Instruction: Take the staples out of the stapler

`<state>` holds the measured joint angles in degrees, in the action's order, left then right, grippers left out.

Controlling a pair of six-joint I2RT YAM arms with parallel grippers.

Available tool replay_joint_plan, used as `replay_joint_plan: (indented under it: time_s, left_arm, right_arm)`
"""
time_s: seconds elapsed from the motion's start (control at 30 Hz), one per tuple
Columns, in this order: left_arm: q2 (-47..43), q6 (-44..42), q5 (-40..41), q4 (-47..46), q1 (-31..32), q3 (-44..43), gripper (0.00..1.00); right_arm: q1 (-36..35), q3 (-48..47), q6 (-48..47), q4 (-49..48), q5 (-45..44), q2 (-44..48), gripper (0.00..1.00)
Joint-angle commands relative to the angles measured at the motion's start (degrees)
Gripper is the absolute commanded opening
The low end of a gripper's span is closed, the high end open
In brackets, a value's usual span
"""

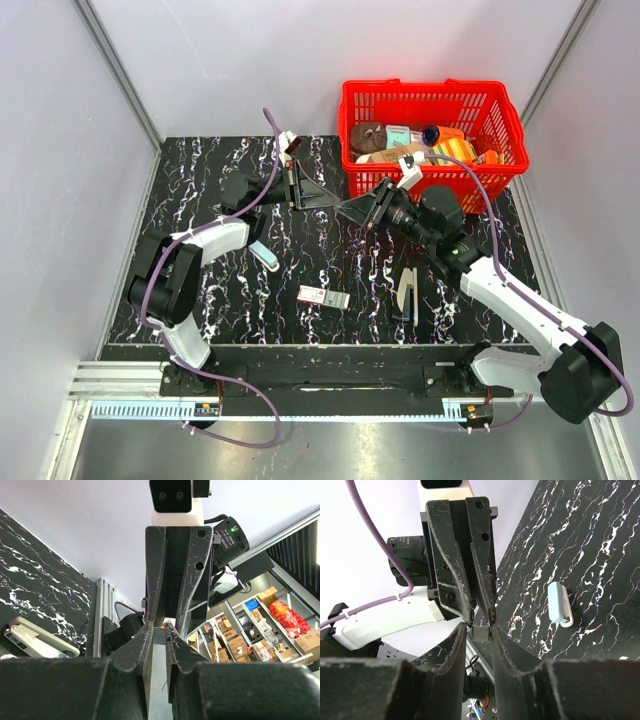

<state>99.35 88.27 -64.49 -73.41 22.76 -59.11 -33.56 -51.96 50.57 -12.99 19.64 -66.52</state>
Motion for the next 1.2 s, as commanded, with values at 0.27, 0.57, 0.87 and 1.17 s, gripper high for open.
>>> replay_joint_plan:
  time_s: [0.27,0.57,0.87,1.17]
  left_arm:
    - [-3.2,-3.8,0.9,-0.4,0.1,-0.5,0.09]
    - [-3.5,-4.6,0.8,0.5,0.1,-0.6,0.19]
    - [-8.5,-47.7,2.3,49.6,-3.2,-8.2,0.47]
    - [-8.3,-101.8,34.7,86.3,3.2,-6.5,0.46]
  right_arm:
    - [0.2,-1.7,-1.4,-1.2,0.8,0.4,0.18]
    - [0.2,-1.5,-1.8,-0.4,0.3,1.0,0.09]
    - [0.2,-0.9,-4.5,12.6,-4.1,3.6,0.03]
    - [-0.7,4.8,-2.5,28.4,-8.0,4.2,0.01]
